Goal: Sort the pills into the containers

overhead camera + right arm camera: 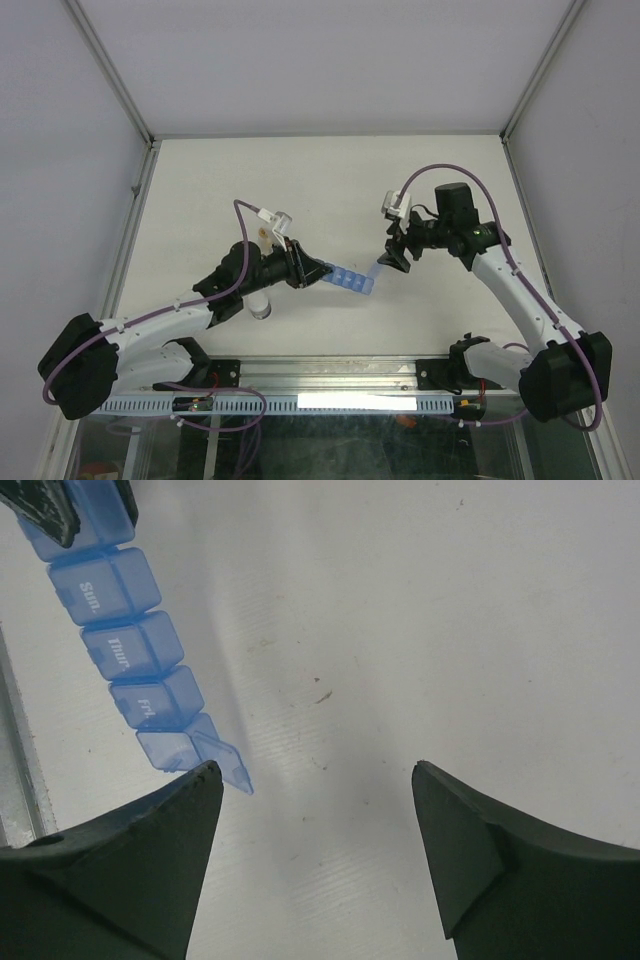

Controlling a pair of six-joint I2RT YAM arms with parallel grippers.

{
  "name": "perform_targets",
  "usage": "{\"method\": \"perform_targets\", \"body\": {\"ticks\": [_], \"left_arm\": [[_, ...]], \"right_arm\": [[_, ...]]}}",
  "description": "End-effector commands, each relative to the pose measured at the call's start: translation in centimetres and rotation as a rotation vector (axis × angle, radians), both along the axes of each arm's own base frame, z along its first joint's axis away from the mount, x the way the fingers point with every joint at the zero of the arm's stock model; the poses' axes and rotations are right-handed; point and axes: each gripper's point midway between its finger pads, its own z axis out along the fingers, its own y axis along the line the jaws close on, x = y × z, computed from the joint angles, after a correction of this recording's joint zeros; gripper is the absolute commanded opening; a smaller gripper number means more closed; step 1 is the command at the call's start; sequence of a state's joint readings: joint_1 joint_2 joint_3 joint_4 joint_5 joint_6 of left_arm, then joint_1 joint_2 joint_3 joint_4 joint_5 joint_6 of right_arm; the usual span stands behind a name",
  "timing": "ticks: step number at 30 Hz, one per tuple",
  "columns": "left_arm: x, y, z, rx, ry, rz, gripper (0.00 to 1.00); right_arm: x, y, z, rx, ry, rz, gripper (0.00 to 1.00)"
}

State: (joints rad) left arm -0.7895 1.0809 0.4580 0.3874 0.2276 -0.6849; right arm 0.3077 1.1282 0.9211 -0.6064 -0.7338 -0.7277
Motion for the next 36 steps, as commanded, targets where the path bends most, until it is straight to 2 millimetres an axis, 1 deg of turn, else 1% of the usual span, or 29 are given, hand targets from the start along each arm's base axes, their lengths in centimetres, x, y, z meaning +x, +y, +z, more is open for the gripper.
{"method": "perform_targets", "body": {"ticks": [1,4,7,8,11,12,13,14,16,19,22,25,28,30,32,34,36], "left_arm": [[1.9,-1.1,4.6,-0.081,-0.089,-0.085,0.00],[3.4,-1.7,5.0,-0.094,-0.056,-0.156,0.00],[5.2,-2.8,4.5,-0.102,0.004,-0.227,0.00],[5.9,-3.3,3.8,-0.099,0.038,-0.245,0.00],[8.0,-4.9,2.8,-0.100,0.098,-0.299,0.00],[8.9,-5.5,1.8,-0.093,0.127,-0.308,0.00],[9.7,-5.9,1.3,-0.090,0.141,-0.311,0.00],[10.8,-6.4,1.3,-0.091,0.140,-0.311,0.00],[12.3,-7.2,0.3,-0.089,0.165,-0.312,0.00],[14.3,-8.2,-1.0,-0.091,0.201,-0.314,0.00],[15.5,-9.0,-2.1,-0.096,0.229,-0.324,0.00],[16.3,-9.3,-2.5,-0.106,0.236,-0.335,0.00],[16.6,-9.0,-2.4,-0.117,0.224,-0.335,0.00],[16.6,-8.8,-2.5,-0.121,0.220,-0.333,0.00],[16.5,-8.5,-2.6,-0.124,0.221,-0.328,0.00],[16.2,-8.3,-2.1,-0.152,0.235,-0.325,0.00],[15.8,-8.2,-1.2,-0.196,0.224,-0.327,0.00]], "right_arm": [[-0.5,-0.9,3.5,0.063,-0.039,0.015,0.81],[-0.6,-1.5,4.9,0.103,-0.048,0.004,0.82],[-0.4,-2.1,5.8,0.133,-0.055,-0.023,0.83],[-0.3,-2.4,6.1,0.142,-0.055,-0.034,0.83],[0.2,-3.4,6.5,0.167,-0.043,-0.082,0.84],[0.4,-3.7,6.5,0.175,-0.038,-0.096,0.84],[0.6,-4.0,6.6,0.185,-0.033,-0.111,0.84],[0.9,-4.6,6.6,0.196,-0.028,-0.132,0.84],[1.2,-5.1,6.5,0.211,-0.014,-0.155,0.84],[1.7,-5.7,5.8,0.222,0.020,-0.180,0.84],[2.2,-5.9,4.8,0.220,0.058,-0.192,0.84],[3.3,-6.4,3.1,0.198,0.096,-0.236,0.83],[5.1,-7.3,1.5,0.170,0.147,-0.328,0.81],[6.4,-7.9,0.5,0.152,0.175,-0.398,0.76],[7.7,-8.7,-0.5,0.140,0.197,-0.475,0.70],[9.1,-9.3,-1.3,0.131,0.208,-0.532,0.59],[9.7,-9.4,-2.1,0.128,0.241,-0.547,0.46]]}}
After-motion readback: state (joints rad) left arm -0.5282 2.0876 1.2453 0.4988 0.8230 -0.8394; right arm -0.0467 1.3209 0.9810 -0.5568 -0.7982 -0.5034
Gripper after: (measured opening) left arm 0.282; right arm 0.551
